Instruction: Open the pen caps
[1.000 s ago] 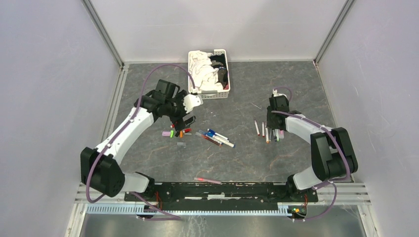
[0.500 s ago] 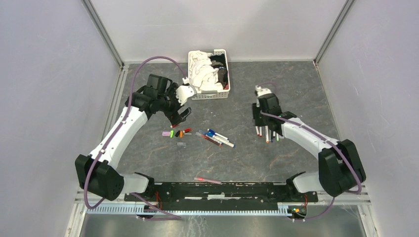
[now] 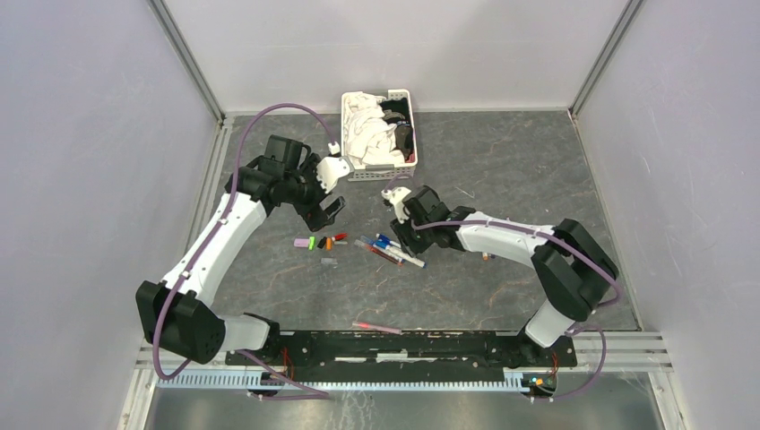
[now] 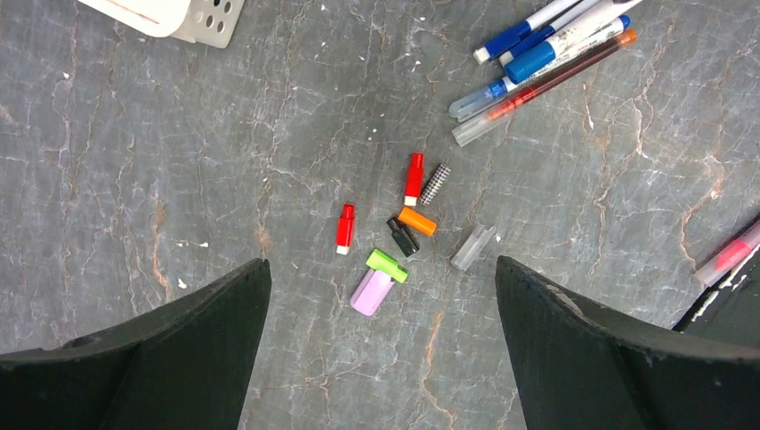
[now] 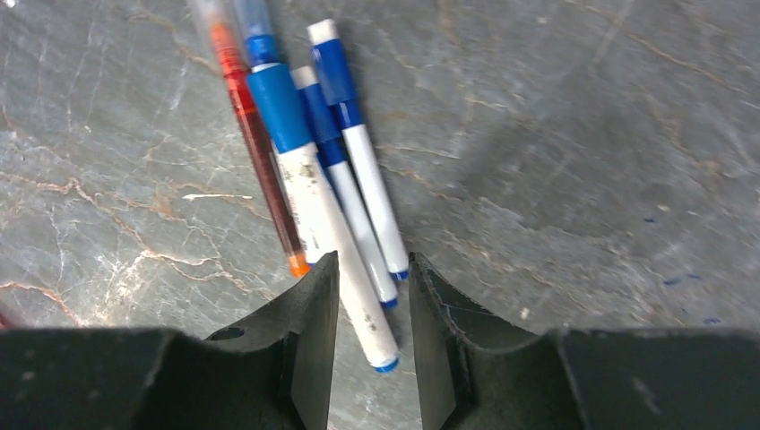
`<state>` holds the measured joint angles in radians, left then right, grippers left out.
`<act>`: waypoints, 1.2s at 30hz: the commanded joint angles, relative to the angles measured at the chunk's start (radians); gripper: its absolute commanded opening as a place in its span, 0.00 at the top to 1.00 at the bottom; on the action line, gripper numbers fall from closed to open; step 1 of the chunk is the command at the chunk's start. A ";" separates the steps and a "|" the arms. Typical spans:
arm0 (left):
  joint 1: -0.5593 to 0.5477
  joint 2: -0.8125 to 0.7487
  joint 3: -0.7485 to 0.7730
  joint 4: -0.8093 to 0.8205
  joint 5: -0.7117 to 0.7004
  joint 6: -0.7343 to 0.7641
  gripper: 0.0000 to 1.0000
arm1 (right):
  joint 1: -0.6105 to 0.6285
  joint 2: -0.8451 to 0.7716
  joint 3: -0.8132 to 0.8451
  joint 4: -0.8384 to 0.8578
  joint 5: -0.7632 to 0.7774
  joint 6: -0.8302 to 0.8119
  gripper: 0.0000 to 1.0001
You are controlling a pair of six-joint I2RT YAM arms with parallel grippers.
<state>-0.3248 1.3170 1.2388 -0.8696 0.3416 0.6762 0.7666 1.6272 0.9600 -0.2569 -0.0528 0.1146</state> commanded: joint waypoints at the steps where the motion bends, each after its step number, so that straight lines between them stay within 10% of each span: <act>1: 0.001 -0.021 0.021 -0.012 0.007 -0.032 0.00 | 0.031 0.043 0.043 -0.020 -0.008 -0.043 0.61; 9: 0.003 -0.009 0.024 -0.012 0.008 -0.031 0.00 | 0.045 0.060 0.006 -0.023 0.027 -0.053 0.63; 19: 0.002 -0.011 0.012 -0.012 0.025 -0.030 0.00 | 0.046 0.020 0.032 -0.050 0.024 -0.076 0.98; 32: 0.001 -0.002 0.004 -0.026 0.066 -0.018 0.00 | 0.046 0.002 0.076 -0.127 0.074 -0.107 0.97; 36: 0.001 0.000 0.001 -0.036 0.065 -0.012 0.00 | 0.046 0.020 0.057 -0.132 0.061 -0.103 0.80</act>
<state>-0.3248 1.3170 1.2385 -0.8894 0.3737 0.6762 0.8089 1.6337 1.0115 -0.3725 -0.0143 0.0200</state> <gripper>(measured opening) 0.996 0.114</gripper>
